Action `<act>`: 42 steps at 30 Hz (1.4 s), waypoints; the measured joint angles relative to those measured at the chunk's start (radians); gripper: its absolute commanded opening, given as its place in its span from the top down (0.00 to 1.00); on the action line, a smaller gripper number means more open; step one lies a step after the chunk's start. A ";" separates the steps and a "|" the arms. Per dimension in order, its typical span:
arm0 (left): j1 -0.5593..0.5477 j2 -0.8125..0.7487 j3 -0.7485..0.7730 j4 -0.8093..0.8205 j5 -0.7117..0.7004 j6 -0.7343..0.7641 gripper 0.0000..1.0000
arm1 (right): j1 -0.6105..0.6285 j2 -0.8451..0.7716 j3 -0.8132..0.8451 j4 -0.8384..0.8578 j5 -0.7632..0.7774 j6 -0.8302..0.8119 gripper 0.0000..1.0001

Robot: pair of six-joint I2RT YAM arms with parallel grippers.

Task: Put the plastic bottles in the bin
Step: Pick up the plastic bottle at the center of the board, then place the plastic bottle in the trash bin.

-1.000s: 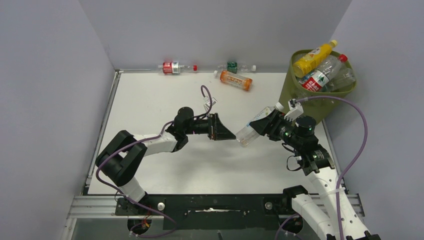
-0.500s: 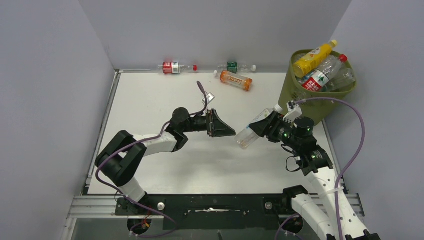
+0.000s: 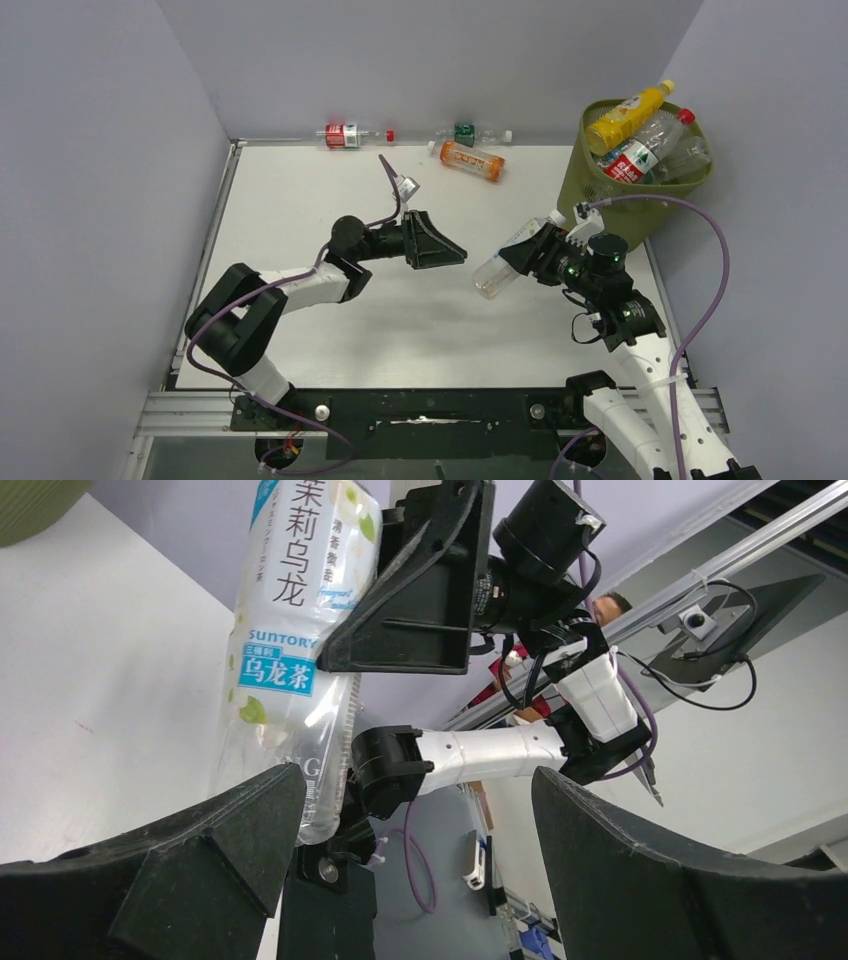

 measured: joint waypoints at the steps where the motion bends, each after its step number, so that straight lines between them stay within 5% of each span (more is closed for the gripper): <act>1: 0.003 -0.007 -0.002 0.003 0.001 -0.001 0.16 | 0.000 0.000 0.003 -0.007 0.008 -0.006 0.52; 12: 0.061 -0.103 -0.016 0.000 0.003 0.004 0.15 | -0.082 0.153 0.429 -0.167 0.111 -0.165 0.51; 24: 0.081 -0.138 -0.110 0.007 0.004 -0.005 0.15 | -0.222 0.402 0.967 -0.222 0.407 -0.395 0.47; 35: 0.143 -0.182 -0.179 0.077 0.020 -0.056 0.15 | -0.544 0.536 0.933 -0.186 0.335 -0.430 0.49; 42: 0.156 -0.177 -0.188 0.125 0.035 -0.084 0.15 | -0.574 0.583 0.791 -0.093 0.248 -0.415 0.51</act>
